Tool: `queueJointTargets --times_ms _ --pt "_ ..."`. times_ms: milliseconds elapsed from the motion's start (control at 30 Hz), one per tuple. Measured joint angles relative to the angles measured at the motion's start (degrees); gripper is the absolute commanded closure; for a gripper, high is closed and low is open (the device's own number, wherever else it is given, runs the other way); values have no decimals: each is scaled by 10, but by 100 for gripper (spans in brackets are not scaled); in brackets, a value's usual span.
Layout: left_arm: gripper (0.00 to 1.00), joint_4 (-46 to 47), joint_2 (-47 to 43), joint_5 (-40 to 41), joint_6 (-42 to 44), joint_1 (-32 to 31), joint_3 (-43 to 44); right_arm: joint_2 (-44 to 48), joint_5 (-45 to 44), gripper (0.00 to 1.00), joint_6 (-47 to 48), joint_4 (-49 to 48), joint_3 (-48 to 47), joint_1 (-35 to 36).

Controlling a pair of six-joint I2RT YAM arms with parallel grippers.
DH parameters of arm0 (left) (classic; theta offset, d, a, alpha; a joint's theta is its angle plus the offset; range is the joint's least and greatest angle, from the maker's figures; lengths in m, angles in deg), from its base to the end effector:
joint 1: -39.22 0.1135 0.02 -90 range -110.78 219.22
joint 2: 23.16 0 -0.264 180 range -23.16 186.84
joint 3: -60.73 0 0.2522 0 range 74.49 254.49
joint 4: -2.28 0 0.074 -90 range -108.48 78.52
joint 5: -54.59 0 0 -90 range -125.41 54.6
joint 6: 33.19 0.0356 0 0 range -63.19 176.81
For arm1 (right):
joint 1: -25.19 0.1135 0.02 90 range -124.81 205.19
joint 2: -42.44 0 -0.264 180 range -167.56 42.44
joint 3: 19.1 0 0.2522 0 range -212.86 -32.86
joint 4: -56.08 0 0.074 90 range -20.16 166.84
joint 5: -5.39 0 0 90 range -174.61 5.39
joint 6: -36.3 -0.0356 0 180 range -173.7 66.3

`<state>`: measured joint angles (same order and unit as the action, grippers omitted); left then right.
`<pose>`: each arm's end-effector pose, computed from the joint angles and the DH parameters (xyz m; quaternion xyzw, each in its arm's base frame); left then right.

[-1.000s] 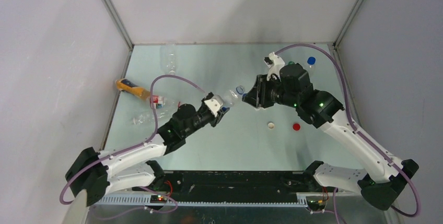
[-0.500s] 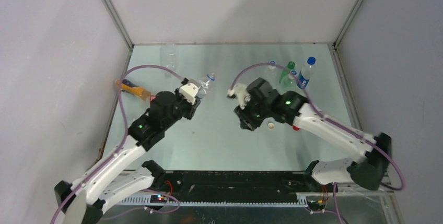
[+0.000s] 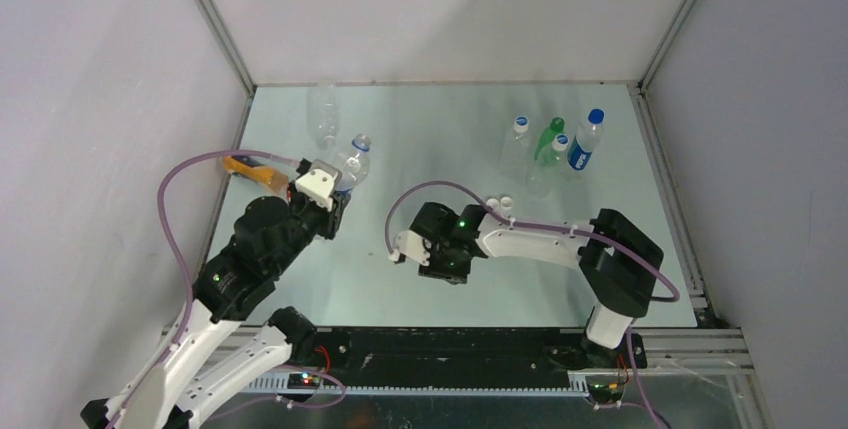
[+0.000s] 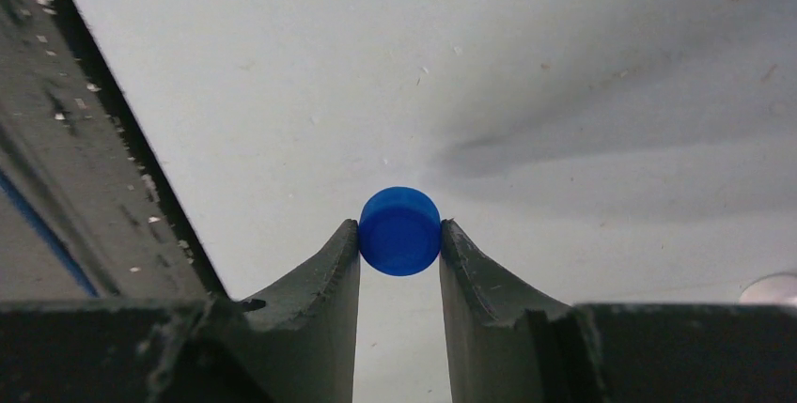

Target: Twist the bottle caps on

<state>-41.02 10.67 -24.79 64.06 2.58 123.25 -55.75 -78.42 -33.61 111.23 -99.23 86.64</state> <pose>0.1061 -0.0708 0.3541 0.2420 0.7519 -0.0836 0.6075 0.1539 0.2908 0.1919 -0.6511 0.7430 0.1015 0.1175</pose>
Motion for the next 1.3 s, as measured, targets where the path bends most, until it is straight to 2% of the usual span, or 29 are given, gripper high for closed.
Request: queueJointTargets --times_ms 300,400,533,633,667,700,767,967,1300 --pt "76 -20 -12 13 -3 0 0 -57 -20 52 45 -40 3 0" --pt "75 -22 -12 13 -3 0 0 -63 -26 37 47 -43 5 0" --pt "74 -23 -10 13 -3 0 0 -61 -27 21 24 -42 6 0" --pt "74 -23 -3 13 -3 0 0 -48 -21 15 -18 -42 7 0" --pt "74 -23 0 13 -3 0 0 -38 -19 12 -42 -42 8 0" --pt "74 -23 2 13 -3 0 0 -26 -19 4 -69 -42 8 0" --pt "74 -23 6 13 -3 0 0 0 -23 1 -134 -44 8 0" --pt "74 -13 7 12 -3 0 -3 66 -92 1 -392 -46 8 3" --pt "74 -11 -2 0 -3 0 -3 59 -211 1 -770 -4 11 29"
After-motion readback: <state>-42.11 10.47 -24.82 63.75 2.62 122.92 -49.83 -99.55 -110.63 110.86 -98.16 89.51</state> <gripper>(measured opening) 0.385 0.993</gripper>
